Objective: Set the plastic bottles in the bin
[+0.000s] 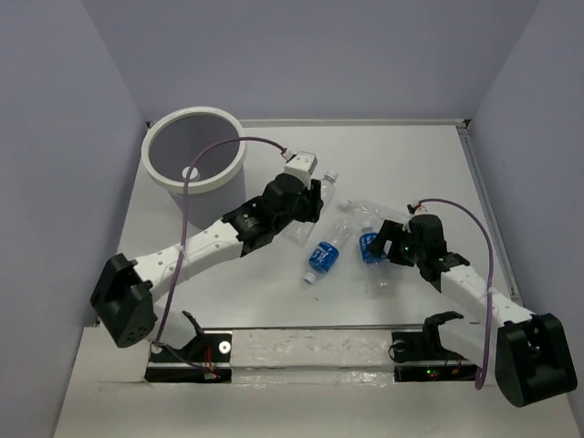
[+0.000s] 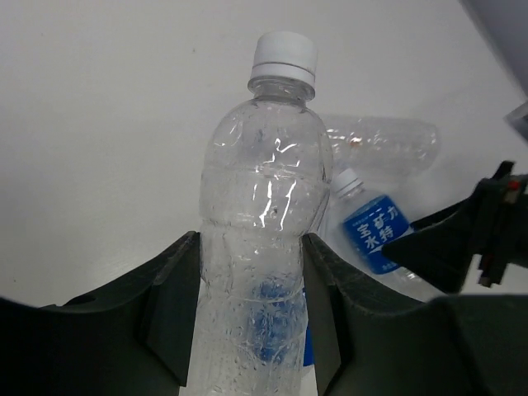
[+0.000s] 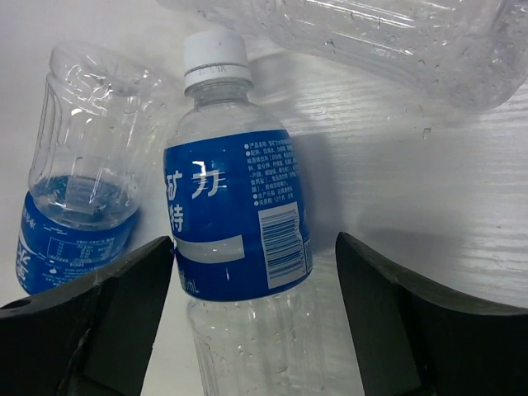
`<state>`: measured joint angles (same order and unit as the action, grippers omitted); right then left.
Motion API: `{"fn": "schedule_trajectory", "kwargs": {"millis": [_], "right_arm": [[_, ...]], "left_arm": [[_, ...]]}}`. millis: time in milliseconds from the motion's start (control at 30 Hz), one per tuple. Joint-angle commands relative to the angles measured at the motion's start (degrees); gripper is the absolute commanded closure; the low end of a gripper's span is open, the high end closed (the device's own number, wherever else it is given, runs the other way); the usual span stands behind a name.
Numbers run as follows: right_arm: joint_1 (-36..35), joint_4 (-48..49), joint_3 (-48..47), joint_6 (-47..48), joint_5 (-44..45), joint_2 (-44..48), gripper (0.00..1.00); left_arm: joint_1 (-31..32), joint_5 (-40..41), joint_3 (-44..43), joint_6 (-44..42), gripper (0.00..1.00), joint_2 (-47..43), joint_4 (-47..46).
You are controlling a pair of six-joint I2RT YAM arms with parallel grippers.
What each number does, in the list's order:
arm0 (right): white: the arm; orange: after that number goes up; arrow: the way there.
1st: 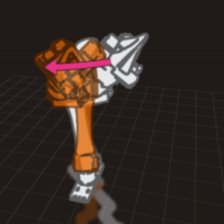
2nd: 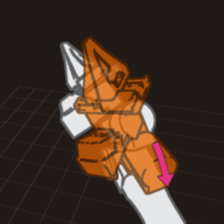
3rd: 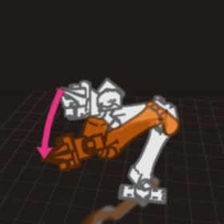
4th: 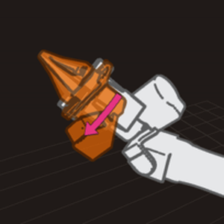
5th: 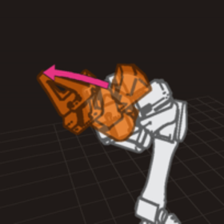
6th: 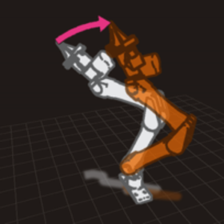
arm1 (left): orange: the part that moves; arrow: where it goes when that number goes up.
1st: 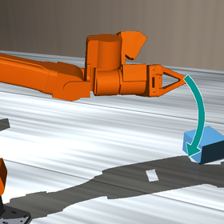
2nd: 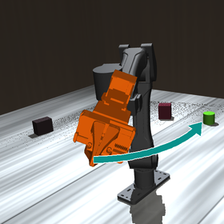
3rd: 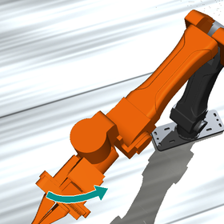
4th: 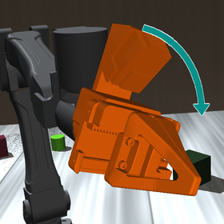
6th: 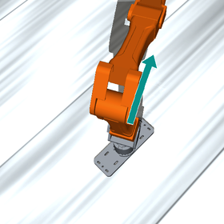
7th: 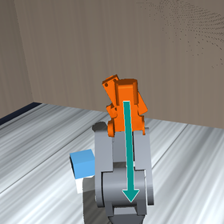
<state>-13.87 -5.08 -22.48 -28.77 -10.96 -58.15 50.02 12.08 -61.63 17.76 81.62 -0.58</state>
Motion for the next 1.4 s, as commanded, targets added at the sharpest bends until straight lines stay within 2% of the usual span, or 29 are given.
{"fn": "schedule_trajectory", "kwargs": {"millis": [0,67,133,267,300,533,667,800,900,1000,1100,1233,1367], "right_arm": [[-0.46,4.20,-0.64,0.21,2.70,-1.26,0.18],[-0.98,4.29,-0.72,0.38,2.70,-1.79,0.21],[-0.99,4.29,-0.64,0.39,2.79,-2.05,0.25],[-0.99,3.16,-0.20,-0.05,2.79,0.49,0.44],[-0.99,2.10,-0.20,-0.23,2.87,2.41,0.44],[-2.03,-3.87,-0.02,-2.07,2.96,10.94,0.47],[-2.56,-7.39,-1.77,-2.60,2.61,16.73,0.48],[-3.79,-8.63,-4.06,-4.00,0.16,20.17,0.49],[-6.08,-7.58,-6.52,-5.32,-1.16,21.23,0.49],[-11.07,-6.17,-11.87,-5.33,-0.73,17.83,0.49],[-16.35,-3.54,-19.23,-4.28,2.15,13.34,0.49],[-28.20,1.54,-29.86,-0.85,8.93,4.21,0.49],[-31.12,7.26,-40.96,2.22,8.50,-7.82,0.49]], "left_arm": [[-1.15,1.11,-3.15,0.61,0.58,-8.05,-0.13],[-2.99,1.37,-4.37,0.61,0.58,-11.92,0.31],[-7.46,1.37,-6.92,0.61,0.58,-14.11,0.49],[-17.57,1.63,-12.45,0.35,0.57,-18.86,1.20],[-21.24,1.81,-13.34,0.35,0.57,-19.31,1.02],[-32.52,2.77,-19.49,-0.79,0.57,-18.17,-1.44],[-37.35,5.59,-17.57,-2.11,0.57,-15.28,-7.91],[-41.58,3.22,-13.35,-0.27,0.56,-12.46,-11.90],[-41.93,4.88,-8.71,-0.44,0.47,-12.19,-15.41],[-42.02,6.82,-4.13,-0.71,0.19,-12.98,-19.54],[-42.11,7.96,-2.01,-0.97,0.05,-13.68,-20.16],[-42.11,6.82,-1.48,0.08,0.01,-16.66,-18.94],[-42.11,3.14,-1.22,2.62,0.01,-22.54,-16.04]]}}
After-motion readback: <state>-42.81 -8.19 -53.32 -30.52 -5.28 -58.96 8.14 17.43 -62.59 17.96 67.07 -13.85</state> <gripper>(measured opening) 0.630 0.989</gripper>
